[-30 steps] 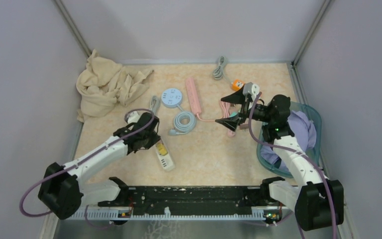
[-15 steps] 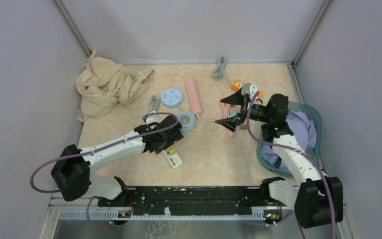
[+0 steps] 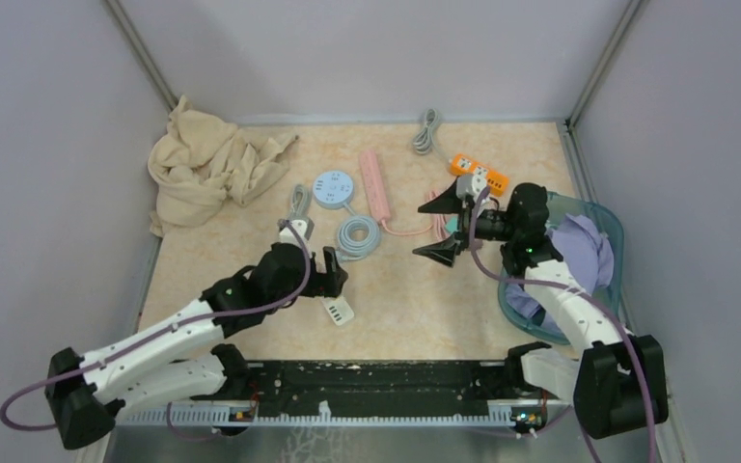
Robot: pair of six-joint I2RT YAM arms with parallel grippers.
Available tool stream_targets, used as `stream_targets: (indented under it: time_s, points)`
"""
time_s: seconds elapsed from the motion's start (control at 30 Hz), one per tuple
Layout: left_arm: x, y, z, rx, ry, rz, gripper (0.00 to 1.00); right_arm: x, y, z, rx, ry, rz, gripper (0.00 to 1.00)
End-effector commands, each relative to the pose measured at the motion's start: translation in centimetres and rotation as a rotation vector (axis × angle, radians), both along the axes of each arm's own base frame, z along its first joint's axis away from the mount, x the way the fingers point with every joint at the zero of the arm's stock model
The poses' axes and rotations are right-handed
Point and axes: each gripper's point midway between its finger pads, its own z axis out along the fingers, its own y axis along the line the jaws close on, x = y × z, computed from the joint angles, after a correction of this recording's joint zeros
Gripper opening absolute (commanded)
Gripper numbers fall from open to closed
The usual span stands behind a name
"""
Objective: Pull the plug off the socket
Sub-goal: Move the socket to the center of the board.
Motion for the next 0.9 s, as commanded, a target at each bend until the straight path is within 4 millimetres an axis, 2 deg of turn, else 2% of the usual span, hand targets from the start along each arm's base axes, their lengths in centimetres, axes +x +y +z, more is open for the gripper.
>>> stream_targets:
  time_s: [0.0, 0.07, 0.1, 0.23, 0.33, 0.4, 0.47, 0.57, 0.63, 0.87]
  points:
    - [-0.4, -0.3, 2.4, 0.115, -0.327, -0.343, 0.96, -2.2, 2.0, -1.0, -0.032, -0.058, 0.136, 0.99]
    - [0.1, 0.9, 2.6, 0.143, -0.39, -0.32, 0.86, -2.6, 2.7, -1.6, -0.047, -0.048, 0.161, 0.99]
    - [0.6, 1.5, 2.5, 0.156, -0.392, -0.295, 0.75, -2.7, 3.0, -1.9, -0.051, -0.043, 0.17, 0.98]
    - [3.3, 3.8, 1.2, 0.165, -0.301, -0.234, 0.53, -2.9, 3.5, -2.5, -0.06, -0.03, 0.185, 0.98]
    - [4.9, 5.0, 0.7, 0.103, -0.225, -0.243, 0.52, -2.8, 3.4, -2.6, -0.066, -0.032, 0.177, 0.98]
    - [5.6, 5.4, 1.3, 0.084, -0.21, -0.262, 0.6, -2.7, 3.4, -2.7, -0.07, -0.03, 0.176, 0.98]
    - [5.9, 6.0, 1.8, 0.132, -0.182, -0.283, 0.62, -2.7, 3.4, -2.8, -0.072, -0.03, 0.176, 0.98]
    - [7.0, 7.3, 2.3, 0.23, -0.175, -0.295, 0.61, -2.8, 3.5, -2.9, -0.073, -0.027, 0.183, 0.98]
    - [7.9, 8.0, 1.8, 0.251, -0.156, -0.279, 0.35, -3.0, 3.7, -3.0, -0.078, -0.027, 0.192, 0.98]
    - [8.2, 8.2, -2.5, 0.237, -0.006, -0.315, 0.17, -3.3, 3.9, -3.1, -0.082, -0.034, 0.207, 0.98]
